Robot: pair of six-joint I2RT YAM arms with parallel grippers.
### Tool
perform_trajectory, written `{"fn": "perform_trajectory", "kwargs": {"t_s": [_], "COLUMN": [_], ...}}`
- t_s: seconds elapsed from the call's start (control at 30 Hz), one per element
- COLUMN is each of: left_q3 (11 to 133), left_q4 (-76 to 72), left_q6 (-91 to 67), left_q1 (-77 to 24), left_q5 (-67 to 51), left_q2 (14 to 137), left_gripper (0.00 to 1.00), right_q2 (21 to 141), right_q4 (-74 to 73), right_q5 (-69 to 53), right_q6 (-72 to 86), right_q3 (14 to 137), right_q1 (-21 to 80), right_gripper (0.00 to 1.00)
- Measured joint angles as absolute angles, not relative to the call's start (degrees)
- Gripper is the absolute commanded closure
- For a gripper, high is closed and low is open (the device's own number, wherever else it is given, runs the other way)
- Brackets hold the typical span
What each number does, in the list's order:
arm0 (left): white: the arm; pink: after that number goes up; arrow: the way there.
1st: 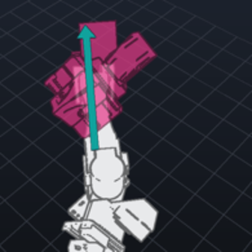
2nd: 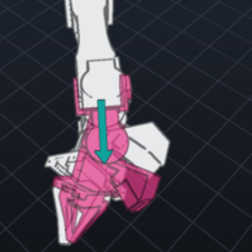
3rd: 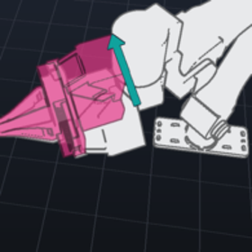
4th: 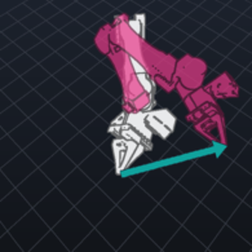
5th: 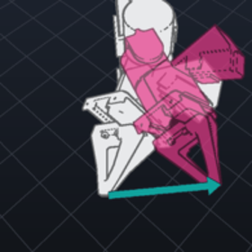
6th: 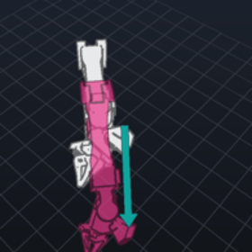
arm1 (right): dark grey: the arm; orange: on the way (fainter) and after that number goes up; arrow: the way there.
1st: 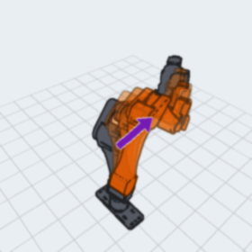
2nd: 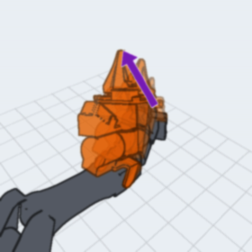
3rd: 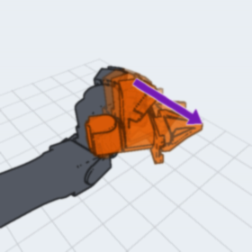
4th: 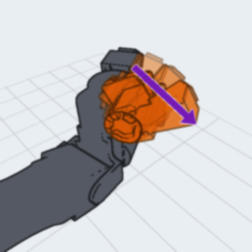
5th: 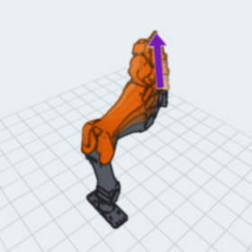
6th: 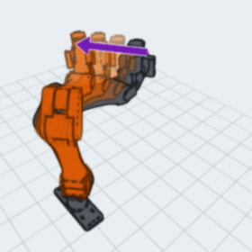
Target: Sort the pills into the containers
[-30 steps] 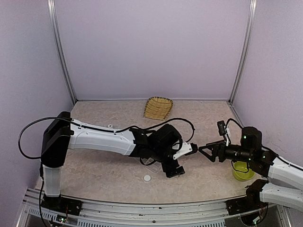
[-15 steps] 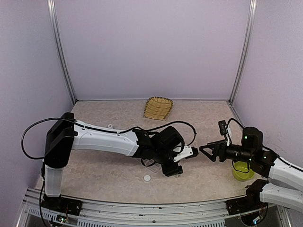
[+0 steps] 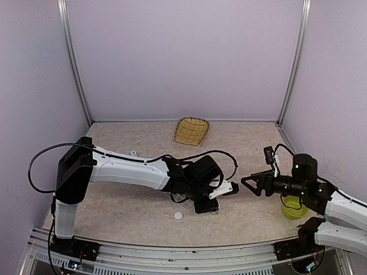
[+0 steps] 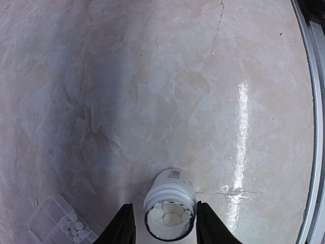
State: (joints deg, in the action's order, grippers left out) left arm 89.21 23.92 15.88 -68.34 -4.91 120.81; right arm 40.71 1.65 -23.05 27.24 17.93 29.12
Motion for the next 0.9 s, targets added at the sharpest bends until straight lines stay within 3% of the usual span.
{"fn": "perform_trajectory", "kwargs": {"t_s": [0.27,0.63,0.9], "left_q3": [89.5,89.4,81.1], "left_q4": [24.1,23.8,17.3], "left_q6": [16.1,15.8,14.4], "left_q1": [-68.3,-68.2,-66.4], "left_q5": [-6.0,-6.2,-7.4], "left_q2": [120.8,120.7,112.9], "left_gripper": [0.90,0.92,0.91], "right_q2": [41.1,42.2,41.2], "right_q4": [1.7,1.8,4.8], "right_q5": [-23.0,-23.2,-26.2], "right_q6": [27.2,27.2,27.1], "right_q3": [17.9,17.9,17.1], "right_q1": [29.1,29.1,29.1], "right_gripper": [0.16,0.15,0.05]}}
